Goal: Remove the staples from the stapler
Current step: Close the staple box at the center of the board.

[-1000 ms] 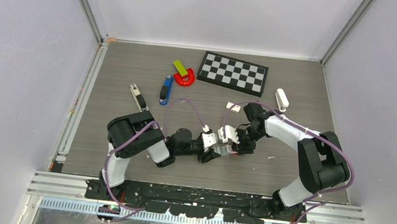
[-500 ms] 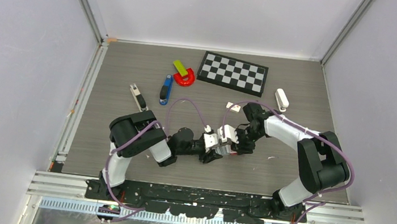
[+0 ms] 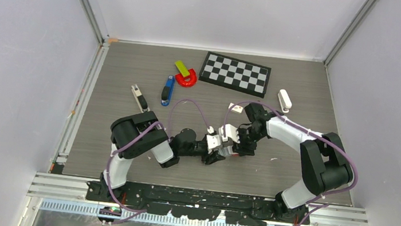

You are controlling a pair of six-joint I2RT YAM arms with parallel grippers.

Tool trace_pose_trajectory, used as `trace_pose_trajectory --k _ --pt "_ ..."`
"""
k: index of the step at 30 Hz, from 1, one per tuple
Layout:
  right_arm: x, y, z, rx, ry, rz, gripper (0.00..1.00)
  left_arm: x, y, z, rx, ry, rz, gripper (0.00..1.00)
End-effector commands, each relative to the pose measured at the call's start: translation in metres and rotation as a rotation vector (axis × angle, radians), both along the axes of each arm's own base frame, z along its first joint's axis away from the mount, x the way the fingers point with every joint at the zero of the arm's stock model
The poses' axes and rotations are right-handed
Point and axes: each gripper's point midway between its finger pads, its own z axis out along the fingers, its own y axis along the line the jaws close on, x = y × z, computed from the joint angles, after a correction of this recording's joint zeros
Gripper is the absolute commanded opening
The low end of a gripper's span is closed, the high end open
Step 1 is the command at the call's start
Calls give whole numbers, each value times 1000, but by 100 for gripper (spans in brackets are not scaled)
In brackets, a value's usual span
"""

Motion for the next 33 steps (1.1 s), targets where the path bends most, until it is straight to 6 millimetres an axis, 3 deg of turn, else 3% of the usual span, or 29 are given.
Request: trace_pose_trajectory --k 1,33 --pt "2 3 -5 -1 -6 17 59 -5 0 -13 32 4 -33 51" --pt "5 0 -6 -1 -81 91 63 -3 7 -18 46 69 -97 49"
